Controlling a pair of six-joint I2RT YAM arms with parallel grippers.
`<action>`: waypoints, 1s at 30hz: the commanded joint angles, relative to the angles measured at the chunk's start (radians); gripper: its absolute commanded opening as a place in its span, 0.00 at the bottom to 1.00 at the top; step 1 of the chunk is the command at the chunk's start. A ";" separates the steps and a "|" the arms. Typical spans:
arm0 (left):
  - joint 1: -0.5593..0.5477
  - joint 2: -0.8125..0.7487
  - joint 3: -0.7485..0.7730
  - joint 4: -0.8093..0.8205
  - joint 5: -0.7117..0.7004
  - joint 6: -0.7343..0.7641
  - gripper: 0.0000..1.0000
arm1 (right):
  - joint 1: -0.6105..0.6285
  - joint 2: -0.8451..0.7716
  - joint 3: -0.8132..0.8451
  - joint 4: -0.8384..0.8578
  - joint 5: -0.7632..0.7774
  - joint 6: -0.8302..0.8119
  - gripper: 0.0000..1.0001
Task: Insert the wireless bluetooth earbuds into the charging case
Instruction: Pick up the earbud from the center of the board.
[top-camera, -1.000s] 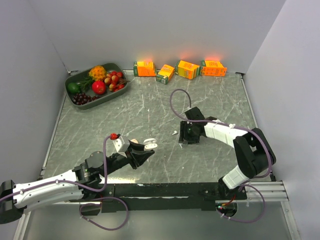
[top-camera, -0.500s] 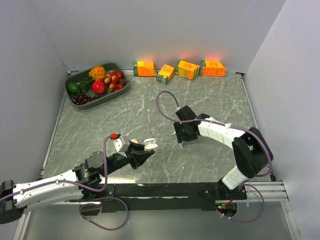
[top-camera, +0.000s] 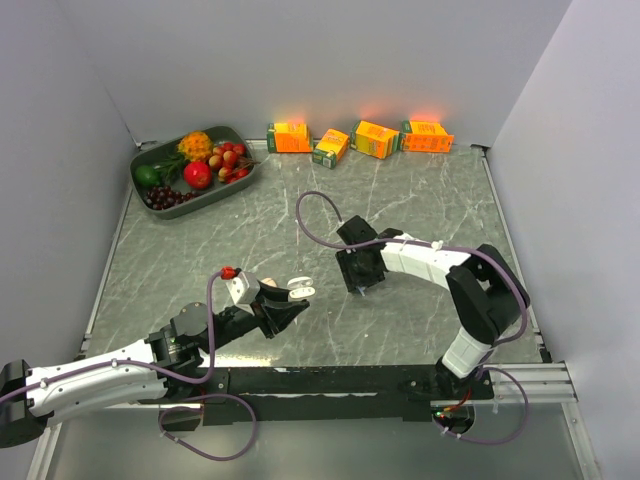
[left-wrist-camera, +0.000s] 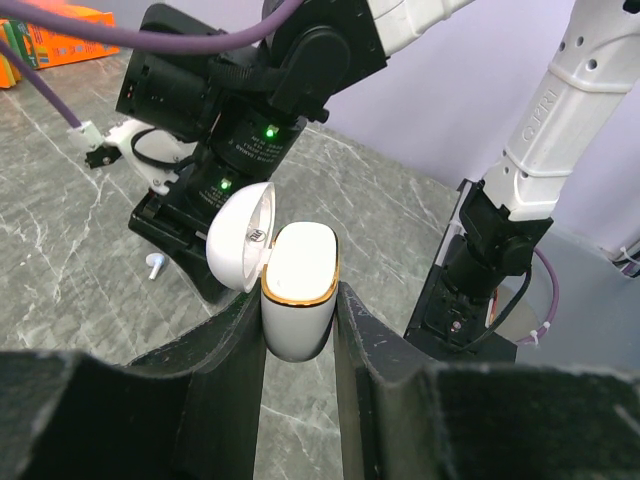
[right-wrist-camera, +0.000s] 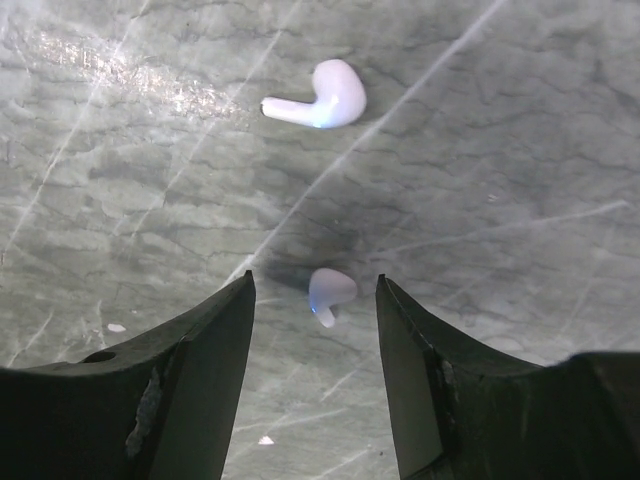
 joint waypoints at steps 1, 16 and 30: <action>-0.007 -0.008 0.002 0.024 -0.001 -0.001 0.01 | 0.005 0.028 0.037 0.000 -0.001 -0.010 0.58; -0.008 -0.016 -0.002 0.027 -0.001 -0.002 0.01 | 0.005 0.027 0.027 0.006 0.015 -0.013 0.49; -0.010 -0.013 -0.001 0.025 0.003 -0.002 0.01 | 0.007 0.027 0.003 0.020 0.006 -0.012 0.32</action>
